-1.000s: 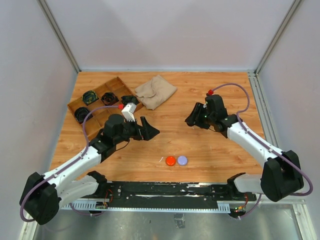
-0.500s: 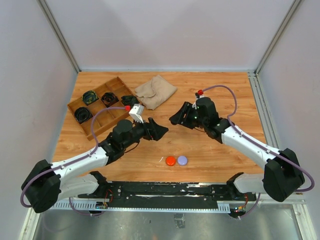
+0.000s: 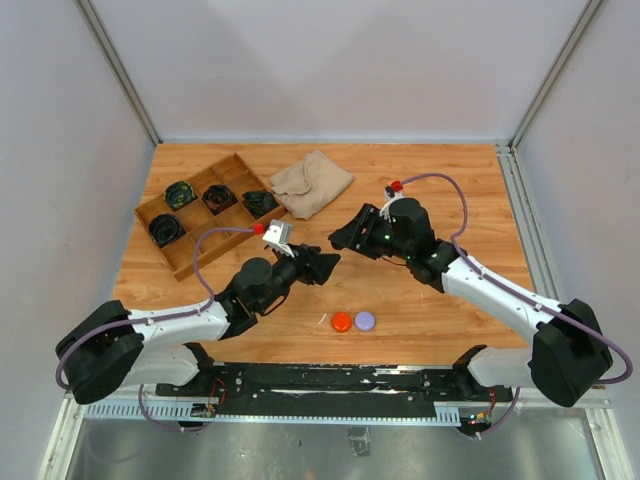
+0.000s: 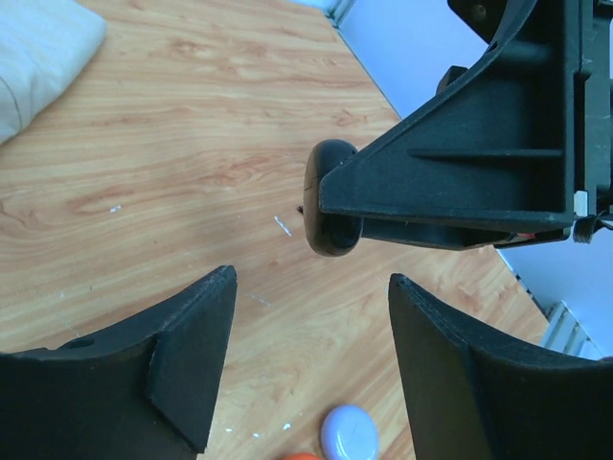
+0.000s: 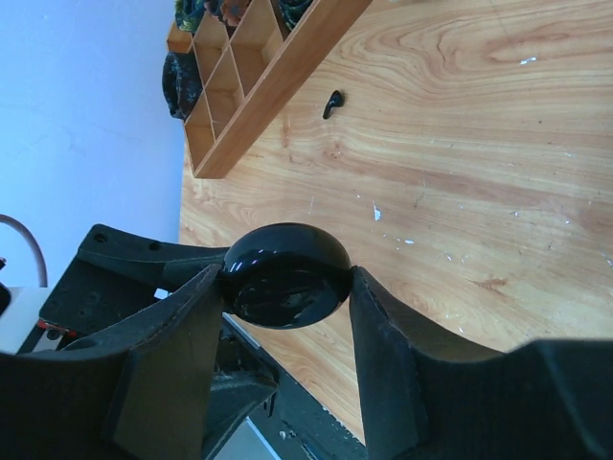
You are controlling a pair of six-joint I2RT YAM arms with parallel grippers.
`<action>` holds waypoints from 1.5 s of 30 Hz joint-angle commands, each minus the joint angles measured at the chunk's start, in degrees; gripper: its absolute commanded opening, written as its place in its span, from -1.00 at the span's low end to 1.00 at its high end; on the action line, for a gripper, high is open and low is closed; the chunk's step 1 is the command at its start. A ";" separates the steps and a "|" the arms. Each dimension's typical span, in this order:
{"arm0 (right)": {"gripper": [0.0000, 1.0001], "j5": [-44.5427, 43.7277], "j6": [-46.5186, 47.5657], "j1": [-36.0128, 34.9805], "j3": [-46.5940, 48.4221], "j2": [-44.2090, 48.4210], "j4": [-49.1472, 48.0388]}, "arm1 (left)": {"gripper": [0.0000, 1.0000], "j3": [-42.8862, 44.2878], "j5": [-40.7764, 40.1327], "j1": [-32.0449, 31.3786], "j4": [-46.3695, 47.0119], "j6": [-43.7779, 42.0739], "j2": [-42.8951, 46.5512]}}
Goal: Insert the wireless bluetooth earbuds into the charging case
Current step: Pick up the charging case at the center of the board.
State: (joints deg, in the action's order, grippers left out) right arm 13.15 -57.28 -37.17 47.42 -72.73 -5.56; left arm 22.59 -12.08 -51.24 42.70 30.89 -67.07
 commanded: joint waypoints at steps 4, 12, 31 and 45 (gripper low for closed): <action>-0.12 0.36 -2.32 -1.96 -0.85 2.51 -2.33 | 0.36 -2.16 -5.69 -1.92 17.79 -4.82 -4.68; -0.11 -0.64 -3.41 -2.84 -1.86 3.11 -2.95 | 0.27 -0.86 -6.11 -3.23 24.67 -8.42 -9.39; 0.26 -0.90 -4.24 -3.51 -2.50 3.32 -4.04 | -0.72 -2.37 -7.39 -3.33 31.35 -12.12 -12.93; 0.97 2.40 19.14 -1.84 1.44 6.07 -4.77 | -0.99 -7.93 -2.96 -2.62 29.99 -9.75 -7.12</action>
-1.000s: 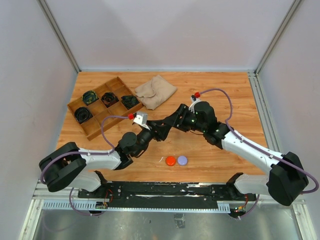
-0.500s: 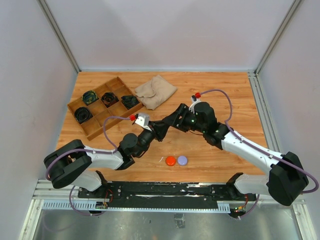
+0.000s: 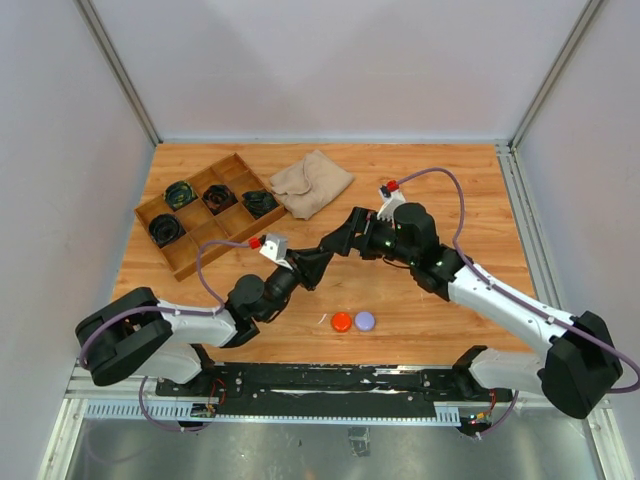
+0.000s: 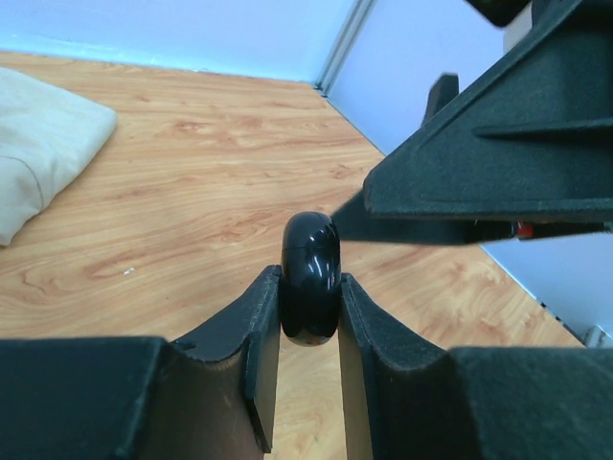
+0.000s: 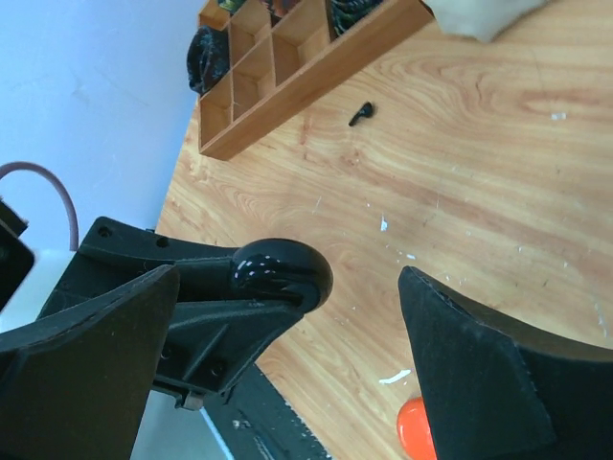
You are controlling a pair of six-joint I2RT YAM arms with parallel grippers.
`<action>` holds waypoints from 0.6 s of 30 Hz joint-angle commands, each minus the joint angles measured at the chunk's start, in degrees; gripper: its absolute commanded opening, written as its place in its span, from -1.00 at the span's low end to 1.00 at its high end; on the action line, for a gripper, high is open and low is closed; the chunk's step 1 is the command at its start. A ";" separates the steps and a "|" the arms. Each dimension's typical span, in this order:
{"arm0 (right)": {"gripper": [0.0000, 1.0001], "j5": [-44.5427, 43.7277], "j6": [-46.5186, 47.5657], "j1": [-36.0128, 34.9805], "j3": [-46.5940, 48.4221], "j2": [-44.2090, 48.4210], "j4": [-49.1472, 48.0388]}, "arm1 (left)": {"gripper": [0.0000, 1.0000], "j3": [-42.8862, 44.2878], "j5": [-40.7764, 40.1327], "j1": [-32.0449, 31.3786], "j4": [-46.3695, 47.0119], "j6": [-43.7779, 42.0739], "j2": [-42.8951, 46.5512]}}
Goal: Insert the wireless bluetooth earbuds into the charging case
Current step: Pick up the charging case at the center of the board.
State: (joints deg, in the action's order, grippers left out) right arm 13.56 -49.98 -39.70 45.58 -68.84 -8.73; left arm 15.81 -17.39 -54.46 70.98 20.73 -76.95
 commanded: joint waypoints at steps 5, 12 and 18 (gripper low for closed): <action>0.97 8.88 23.17 1.13 3.83 3.57 -1.72 | -0.99 -1.95 10.78 4.15 -0.86 1.94 5.57; 0.99 20.17 34.62 2.72 1.96 6.78 -3.10 | -1.00 -3.92 22.31 9.07 -2.03 5.11 9.95; 0.81 31.48 40.29 4.65 2.45 7.27 -3.35 | -0.99 -4.82 33.21 12.79 -0.13 9.20 13.03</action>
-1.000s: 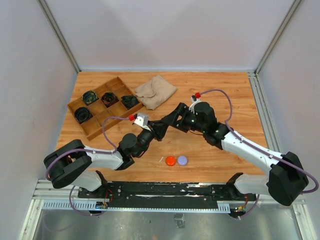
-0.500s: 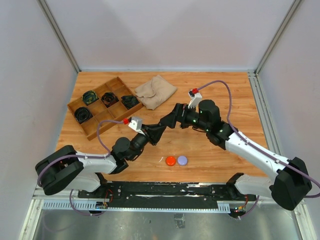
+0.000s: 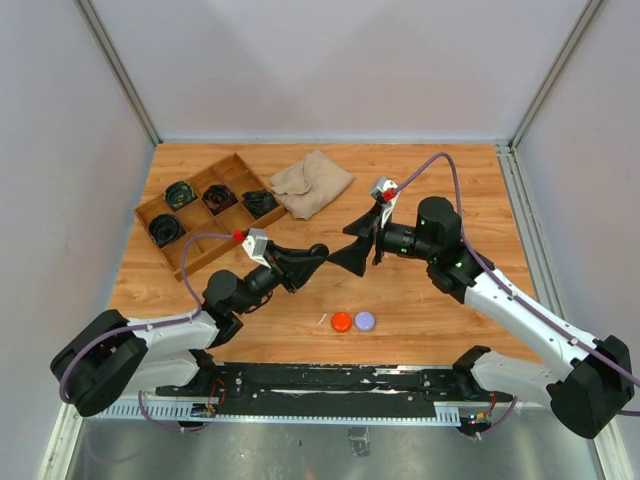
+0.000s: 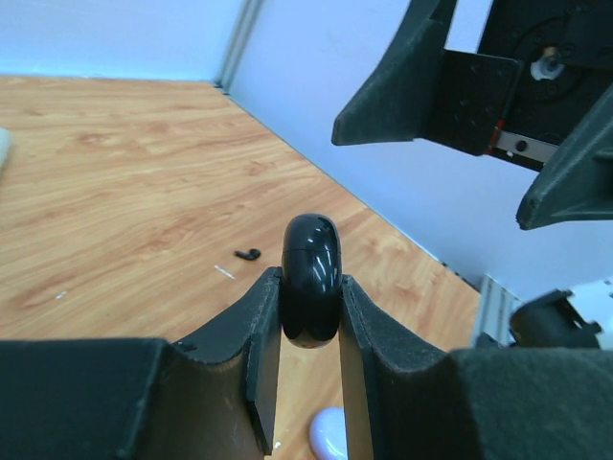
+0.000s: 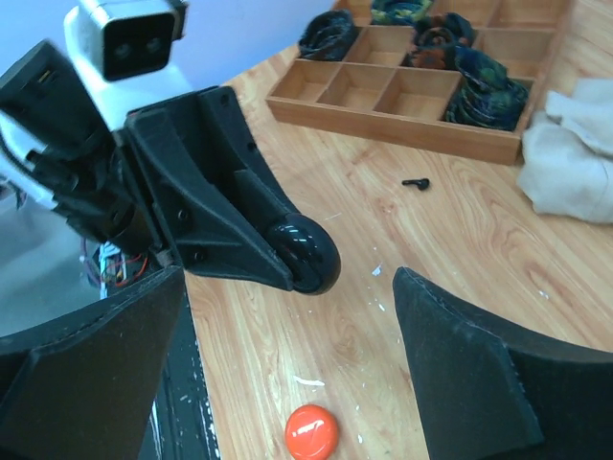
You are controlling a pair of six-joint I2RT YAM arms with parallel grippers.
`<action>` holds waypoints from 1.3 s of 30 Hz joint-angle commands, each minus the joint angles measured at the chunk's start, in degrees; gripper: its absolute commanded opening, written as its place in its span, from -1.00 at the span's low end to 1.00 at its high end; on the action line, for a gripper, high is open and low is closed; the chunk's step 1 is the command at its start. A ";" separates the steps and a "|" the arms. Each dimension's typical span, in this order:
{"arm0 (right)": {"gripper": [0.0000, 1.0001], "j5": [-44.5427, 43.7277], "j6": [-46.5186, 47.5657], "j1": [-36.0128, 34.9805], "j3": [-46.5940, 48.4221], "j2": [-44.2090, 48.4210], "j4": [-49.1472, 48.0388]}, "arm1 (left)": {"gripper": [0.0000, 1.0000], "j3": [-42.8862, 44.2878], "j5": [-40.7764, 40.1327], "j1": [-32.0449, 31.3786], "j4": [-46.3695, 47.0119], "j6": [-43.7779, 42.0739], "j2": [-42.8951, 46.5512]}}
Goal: Insert the wireless bluetooth earbuds into the charging case
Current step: Pick up the charging case at the center of the board, then open the charging case.
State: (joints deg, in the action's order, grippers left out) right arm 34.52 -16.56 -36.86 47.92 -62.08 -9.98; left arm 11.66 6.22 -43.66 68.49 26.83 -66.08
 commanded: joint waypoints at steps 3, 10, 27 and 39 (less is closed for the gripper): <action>0.68 15.11 8.49 1.95 0.68 -0.08 -1.51 | -0.99 -0.72 13.83 3.46 3.25 4.89 3.23; 0.38 18.39 10.77 2.12 0.58 -0.53 -1.20 | -0.99 -0.79 20.39 5.49 5.78 8.74 4.90; -0.21 26.92 5.15 1.95 0.33 -4.28 -8.17 | -1.00 0.20 26.21 5.60 13.10 13.21 2.50; -0.36 29.12 4.38 0.43 0.99 -6.65 -9.26 | -0.99 0.64 26.38 5.60 13.45 12.56 2.58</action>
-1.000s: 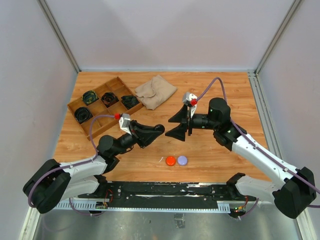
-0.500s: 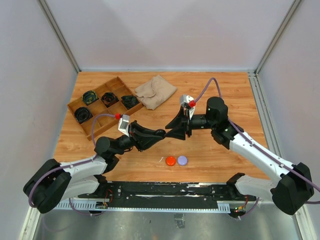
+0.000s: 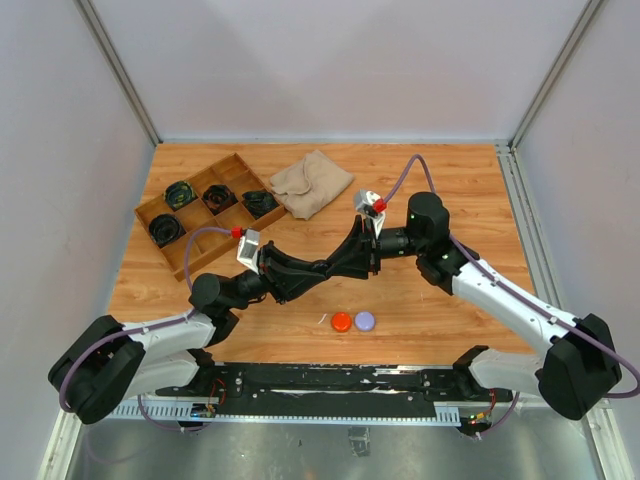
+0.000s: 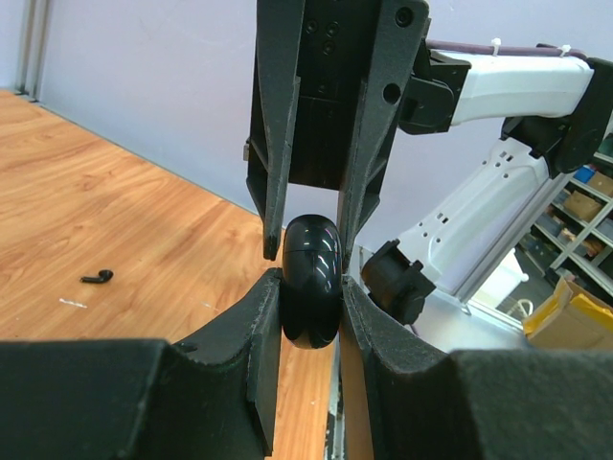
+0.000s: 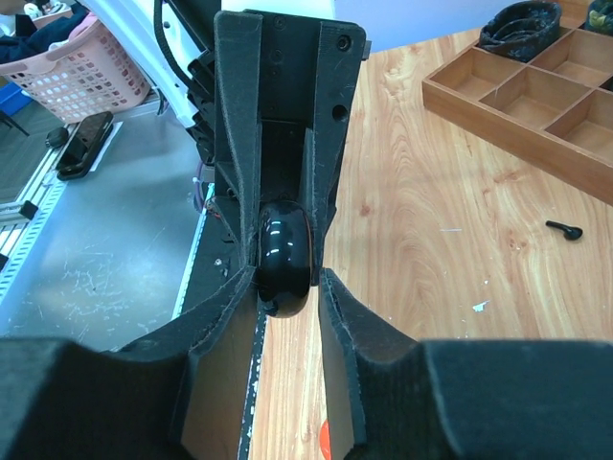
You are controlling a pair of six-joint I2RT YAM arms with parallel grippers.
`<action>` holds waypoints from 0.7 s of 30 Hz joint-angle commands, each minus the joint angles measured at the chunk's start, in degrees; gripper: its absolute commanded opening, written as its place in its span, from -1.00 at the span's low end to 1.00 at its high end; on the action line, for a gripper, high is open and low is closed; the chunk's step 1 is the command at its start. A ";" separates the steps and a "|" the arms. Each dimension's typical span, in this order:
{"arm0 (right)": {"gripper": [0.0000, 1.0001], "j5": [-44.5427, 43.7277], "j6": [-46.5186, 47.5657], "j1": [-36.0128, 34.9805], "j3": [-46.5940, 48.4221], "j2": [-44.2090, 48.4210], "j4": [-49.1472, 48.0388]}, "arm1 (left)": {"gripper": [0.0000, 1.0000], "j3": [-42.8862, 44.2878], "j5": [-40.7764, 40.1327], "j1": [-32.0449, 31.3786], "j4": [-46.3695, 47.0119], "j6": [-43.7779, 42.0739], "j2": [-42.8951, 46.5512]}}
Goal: Insert the wireless bluetooth earbuds into the charging case
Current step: Open the charging case.
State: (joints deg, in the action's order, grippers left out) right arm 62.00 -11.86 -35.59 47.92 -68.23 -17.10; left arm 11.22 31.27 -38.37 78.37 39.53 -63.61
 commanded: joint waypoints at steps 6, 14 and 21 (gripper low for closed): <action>-0.54 3.20 1.53 -1.13 2.05 -0.80 0.05 | -0.96 1.16 1.68 0.31 2.69 -0.86 0.73; -0.98 3.58 5.09 -1.19 3.78 0.10 5.85 | -0.64 1.57 2.22 0.31 -2.53 -3.85 2.91; -0.99 1.67 11.85 -1.30 7.48 1.24 17.39 | -0.14 3.58 5.48 0.31 -12.32 -10.08 5.91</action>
State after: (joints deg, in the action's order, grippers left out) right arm 63.99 -6.24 -36.14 51.33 -68.64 -8.12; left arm 12.08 33.93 -38.37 72.16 34.70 -60.14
